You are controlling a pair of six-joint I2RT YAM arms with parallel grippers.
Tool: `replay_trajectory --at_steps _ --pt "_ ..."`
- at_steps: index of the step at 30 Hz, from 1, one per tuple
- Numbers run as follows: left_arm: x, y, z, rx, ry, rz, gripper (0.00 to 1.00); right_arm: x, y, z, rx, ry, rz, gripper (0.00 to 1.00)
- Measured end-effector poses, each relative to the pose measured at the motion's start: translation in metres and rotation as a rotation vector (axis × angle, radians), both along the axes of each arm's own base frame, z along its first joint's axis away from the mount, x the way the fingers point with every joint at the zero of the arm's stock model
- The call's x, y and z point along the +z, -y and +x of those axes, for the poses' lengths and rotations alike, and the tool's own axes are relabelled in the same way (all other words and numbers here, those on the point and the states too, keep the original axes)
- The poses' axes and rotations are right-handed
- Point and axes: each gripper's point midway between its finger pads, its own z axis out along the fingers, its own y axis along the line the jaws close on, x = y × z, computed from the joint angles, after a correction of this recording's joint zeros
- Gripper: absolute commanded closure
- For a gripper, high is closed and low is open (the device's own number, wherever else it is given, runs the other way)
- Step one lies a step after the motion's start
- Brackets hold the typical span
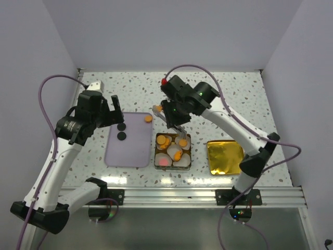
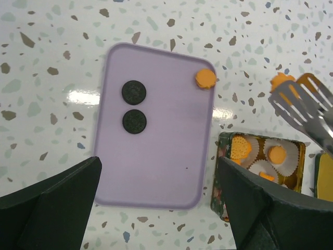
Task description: Pack the cookies
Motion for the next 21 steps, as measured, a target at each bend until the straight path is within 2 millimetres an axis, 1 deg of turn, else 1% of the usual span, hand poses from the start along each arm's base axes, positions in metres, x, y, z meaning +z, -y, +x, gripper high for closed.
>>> replay_trajectory --at_steps 3,6,11,14,17,21 --pt "-0.017 0.012 0.005 -0.043 -0.031 -0.029 0.0 0.015 0.029 -0.024 -0.032 0.007 0.016 0.66" --pt "-0.033 0.025 0.013 -0.083 -0.064 -0.058 0.0 0.016 0.051 -0.043 -0.06 -0.004 0.021 0.66" --pt "-0.051 0.045 0.03 -0.134 -0.104 -0.093 0.0 -0.006 0.087 -0.084 -0.099 -0.081 0.011 0.66" --pt "-0.059 0.057 0.039 -0.162 -0.119 -0.112 0.0 -0.023 0.106 -0.115 -0.095 -0.156 0.003 0.66" --pt "-0.066 0.064 0.044 -0.178 -0.138 -0.129 0.0 -0.038 0.115 -0.139 -0.076 -0.222 -0.006 0.66" --pt "-0.065 0.069 0.048 -0.185 -0.129 -0.15 0.0 -0.051 0.115 -0.161 -0.034 -0.291 -0.028 0.65"
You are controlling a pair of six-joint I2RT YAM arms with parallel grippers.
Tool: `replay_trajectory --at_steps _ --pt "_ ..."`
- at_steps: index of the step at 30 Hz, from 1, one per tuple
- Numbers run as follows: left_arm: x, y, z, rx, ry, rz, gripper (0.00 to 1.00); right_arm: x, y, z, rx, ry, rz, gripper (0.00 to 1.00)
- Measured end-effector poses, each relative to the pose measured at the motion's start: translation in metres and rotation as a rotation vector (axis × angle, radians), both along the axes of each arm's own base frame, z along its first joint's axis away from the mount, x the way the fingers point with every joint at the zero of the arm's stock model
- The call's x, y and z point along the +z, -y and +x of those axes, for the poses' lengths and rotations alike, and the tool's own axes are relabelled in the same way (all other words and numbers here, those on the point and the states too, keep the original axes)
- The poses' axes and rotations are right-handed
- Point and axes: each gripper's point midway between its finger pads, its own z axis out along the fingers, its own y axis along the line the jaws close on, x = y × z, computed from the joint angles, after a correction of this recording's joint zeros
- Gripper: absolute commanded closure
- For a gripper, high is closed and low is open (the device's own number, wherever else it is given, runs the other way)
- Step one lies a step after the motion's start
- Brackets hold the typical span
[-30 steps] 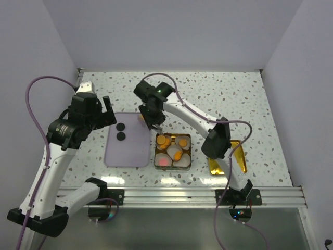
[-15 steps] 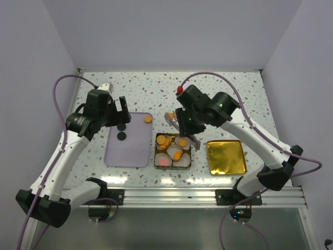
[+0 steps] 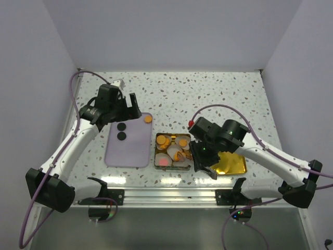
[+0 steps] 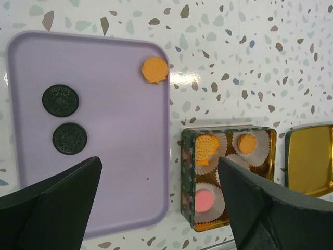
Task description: Pack the cookies
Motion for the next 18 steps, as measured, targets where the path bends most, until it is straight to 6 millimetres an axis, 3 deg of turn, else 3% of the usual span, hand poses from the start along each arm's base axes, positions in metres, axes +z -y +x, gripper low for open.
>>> replay_trajectory --at_steps 8,18 --pt "-0.002 0.006 0.002 0.002 0.005 -0.032 0.0 -0.013 -0.01 -0.023 0.072 -0.056 -0.037 0.63" --pt "-0.009 0.006 0.0 0.007 -0.007 -0.034 0.0 -0.024 -0.007 -0.006 0.02 0.003 -0.12 0.61"
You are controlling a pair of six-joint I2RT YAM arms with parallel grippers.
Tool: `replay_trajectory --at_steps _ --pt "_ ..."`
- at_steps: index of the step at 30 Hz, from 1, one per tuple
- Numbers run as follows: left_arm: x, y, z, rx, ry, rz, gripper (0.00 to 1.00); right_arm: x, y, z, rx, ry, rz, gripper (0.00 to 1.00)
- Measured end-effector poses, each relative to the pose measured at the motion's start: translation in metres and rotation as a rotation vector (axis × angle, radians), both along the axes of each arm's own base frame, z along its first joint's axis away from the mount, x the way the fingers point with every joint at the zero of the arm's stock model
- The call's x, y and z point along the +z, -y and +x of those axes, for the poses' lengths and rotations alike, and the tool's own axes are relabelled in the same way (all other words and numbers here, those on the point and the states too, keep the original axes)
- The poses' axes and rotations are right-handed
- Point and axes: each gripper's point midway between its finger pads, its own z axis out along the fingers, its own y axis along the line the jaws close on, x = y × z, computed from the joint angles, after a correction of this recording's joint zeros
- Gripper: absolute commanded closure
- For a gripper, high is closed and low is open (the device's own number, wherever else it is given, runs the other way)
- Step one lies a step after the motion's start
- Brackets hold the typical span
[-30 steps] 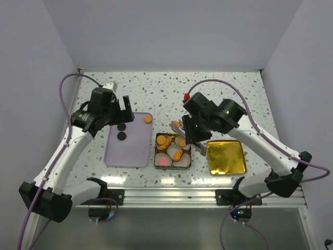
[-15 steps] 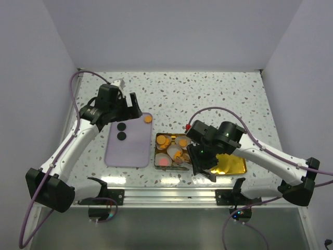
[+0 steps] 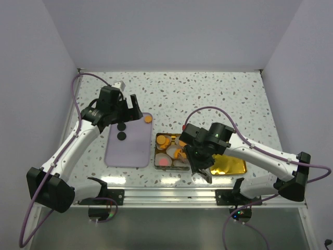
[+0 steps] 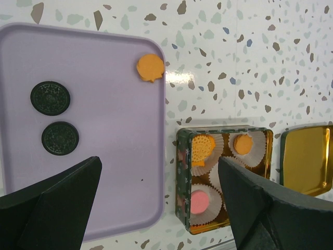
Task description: Pack the cookies
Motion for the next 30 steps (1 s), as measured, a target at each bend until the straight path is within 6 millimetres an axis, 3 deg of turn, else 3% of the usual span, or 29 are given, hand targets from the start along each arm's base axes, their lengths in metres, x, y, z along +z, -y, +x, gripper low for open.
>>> replay_trajectory --at_steps 11,22,30 --pt "0.0 0.0 0.0 0.003 0.001 -0.003 0.0 -0.002 0.0 0.005 -0.004 0.019 -0.018 0.55" --pt "-0.001 0.0 0.001 0.003 -0.002 -0.001 0.0 0.028 -0.006 0.01 -0.019 0.088 0.092 0.56" --pt "-0.002 0.0 0.001 0.004 -0.006 0.0 0.0 0.023 -0.002 0.008 -0.025 0.079 0.08 0.53"
